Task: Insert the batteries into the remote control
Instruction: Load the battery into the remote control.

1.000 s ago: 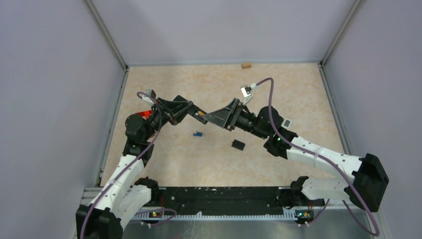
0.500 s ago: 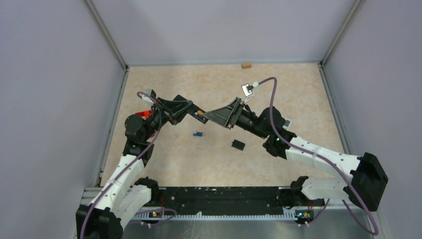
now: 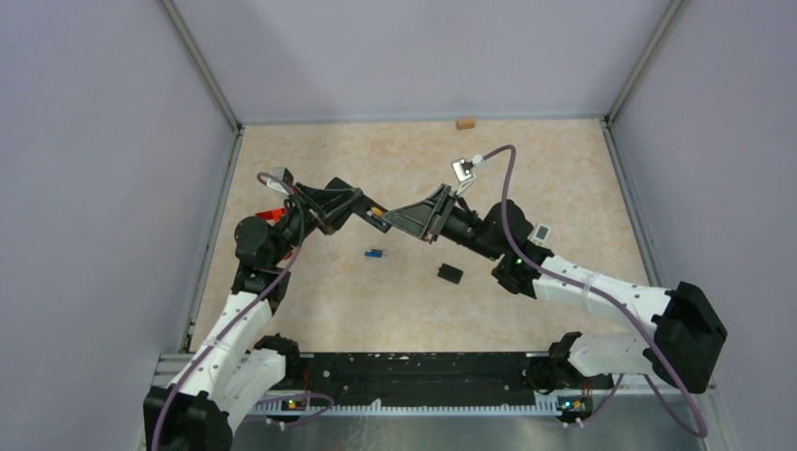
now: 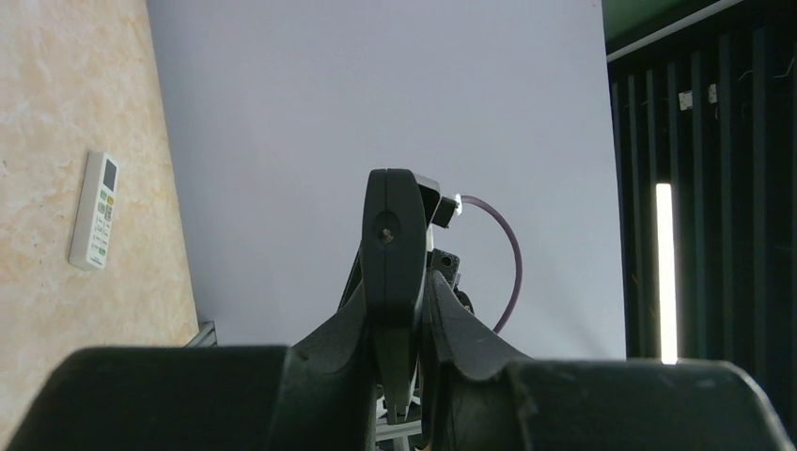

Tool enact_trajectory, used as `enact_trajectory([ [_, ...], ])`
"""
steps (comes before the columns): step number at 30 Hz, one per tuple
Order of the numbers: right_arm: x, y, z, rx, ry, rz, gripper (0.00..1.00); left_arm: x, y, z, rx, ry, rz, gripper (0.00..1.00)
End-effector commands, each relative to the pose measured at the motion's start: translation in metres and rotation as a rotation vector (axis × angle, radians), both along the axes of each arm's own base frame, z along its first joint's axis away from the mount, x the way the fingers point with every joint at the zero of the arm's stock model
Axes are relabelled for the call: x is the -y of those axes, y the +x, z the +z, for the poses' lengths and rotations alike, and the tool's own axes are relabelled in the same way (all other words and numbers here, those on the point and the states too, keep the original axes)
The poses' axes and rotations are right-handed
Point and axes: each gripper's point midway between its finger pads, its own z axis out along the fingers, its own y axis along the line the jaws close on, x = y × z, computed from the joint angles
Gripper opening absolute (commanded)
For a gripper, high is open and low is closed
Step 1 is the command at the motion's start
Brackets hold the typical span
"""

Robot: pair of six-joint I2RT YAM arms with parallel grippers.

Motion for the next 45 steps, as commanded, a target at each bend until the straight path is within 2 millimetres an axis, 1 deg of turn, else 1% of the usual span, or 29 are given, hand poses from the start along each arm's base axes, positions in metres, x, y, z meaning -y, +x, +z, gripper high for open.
enact_trajectory([
  [1, -0.002, 0.002, 0.021, 0.038, 0.052, 0.002, 0.25, 0.004, -0.012, 0.017, 0.087, 0.003, -0.033, 0.00],
  [6, -0.006, 0.006, 0.011, 0.004, 0.014, -0.002, 0.20, 0.003, -0.015, 0.021, 0.125, 0.021, -0.026, 0.00],
  [8, -0.006, 0.008, 0.005, -0.011, -0.017, -0.013, 0.22, 0.003, -0.016, 0.023, 0.154, 0.042, -0.015, 0.00],
  [9, -0.005, 0.008, 0.003, -0.016, -0.025, -0.016, 0.27, 0.002, -0.015, 0.023, 0.169, 0.062, -0.001, 0.00],
  [13, -0.001, 0.008, -0.002, -0.031, -0.054, -0.028, 0.60, -0.002, -0.009, 0.013, 0.208, 0.150, 0.067, 0.00],
  [14, -0.001, 0.007, 0.000, -0.025, -0.053, -0.027, 0.66, -0.002, -0.008, 0.011, 0.217, 0.165, 0.078, 0.00],
  [16, 0.001, 0.005, 0.002, -0.010, -0.046, -0.026, 0.74, -0.003, -0.007, 0.009, 0.243, 0.192, 0.089, 0.00],
  [17, 0.003, 0.004, 0.003, -0.002, -0.044, -0.027, 0.77, -0.002, -0.006, 0.008, 0.256, 0.204, 0.091, 0.00],
  [19, 0.004, 0.003, 0.002, 0.008, -0.057, -0.032, 0.78, -0.001, -0.006, 0.008, 0.280, 0.223, 0.089, 0.00],
  [21, 0.004, 0.004, -0.003, 0.011, -0.080, -0.031, 0.75, 0.001, -0.009, 0.009, 0.302, 0.233, 0.072, 0.00],
  [22, 0.004, 0.003, -0.005, 0.012, -0.088, -0.027, 0.71, 0.002, -0.009, 0.009, 0.308, 0.236, 0.067, 0.00],
  [25, 0.001, 0.002, -0.010, 0.012, -0.097, -0.011, 0.55, 0.002, -0.011, 0.012, 0.322, 0.234, 0.059, 0.00],
  [27, -0.001, 0.002, -0.013, 0.009, -0.100, -0.006, 0.47, 0.002, -0.012, 0.013, 0.325, 0.233, 0.057, 0.00],
  [30, -0.002, 0.004, -0.016, 0.001, -0.107, -0.008, 0.29, 0.003, -0.014, 0.015, 0.339, 0.233, 0.050, 0.00],
  [31, -0.003, 0.004, -0.016, 0.001, -0.109, -0.010, 0.27, 0.003, -0.015, 0.016, 0.344, 0.234, 0.051, 0.00],
  [32, -0.003, 0.005, -0.016, -0.001, -0.110, -0.010, 0.26, 0.003, -0.015, 0.014, 0.344, 0.238, 0.051, 0.00],
  [33, -0.003, 0.005, -0.016, -0.002, -0.112, -0.009, 0.29, 0.003, -0.015, 0.013, 0.345, 0.243, 0.052, 0.00],
  [34, -0.002, 0.005, -0.015, 0.000, -0.111, -0.008, 0.36, 0.002, -0.015, 0.013, 0.345, 0.248, 0.059, 0.00],
  [36, 0.001, 0.004, -0.013, 0.010, -0.120, -0.012, 0.57, 0.001, -0.013, 0.009, 0.344, 0.268, 0.073, 0.00],
  [37, 0.005, 0.003, -0.011, 0.020, -0.137, -0.020, 0.65, 0.000, -0.012, 0.008, 0.346, 0.281, 0.083, 0.00],
  [38, 0.010, 0.004, -0.012, 0.024, -0.167, -0.040, 0.72, -0.001, -0.010, 0.004, 0.343, 0.296, 0.092, 0.00],
  [40, 0.024, 0.005, -0.014, 0.053, -0.250, -0.081, 0.78, -0.004, -0.006, -0.001, 0.341, 0.330, 0.122, 0.00],
  [42, 0.042, 0.009, -0.023, 0.114, -0.386, -0.135, 0.82, -0.008, -0.001, -0.011, 0.324, 0.374, 0.155, 0.00],
  [44, 0.063, 0.015, -0.047, 0.142, -0.569, -0.177, 0.85, -0.013, 0.005, -0.023, 0.298, 0.426, 0.195, 0.00],
  [45, 0.076, 0.018, -0.069, 0.133, -0.695, -0.188, 0.85, -0.016, 0.007, -0.029, 0.285, 0.450, 0.213, 0.00],
])
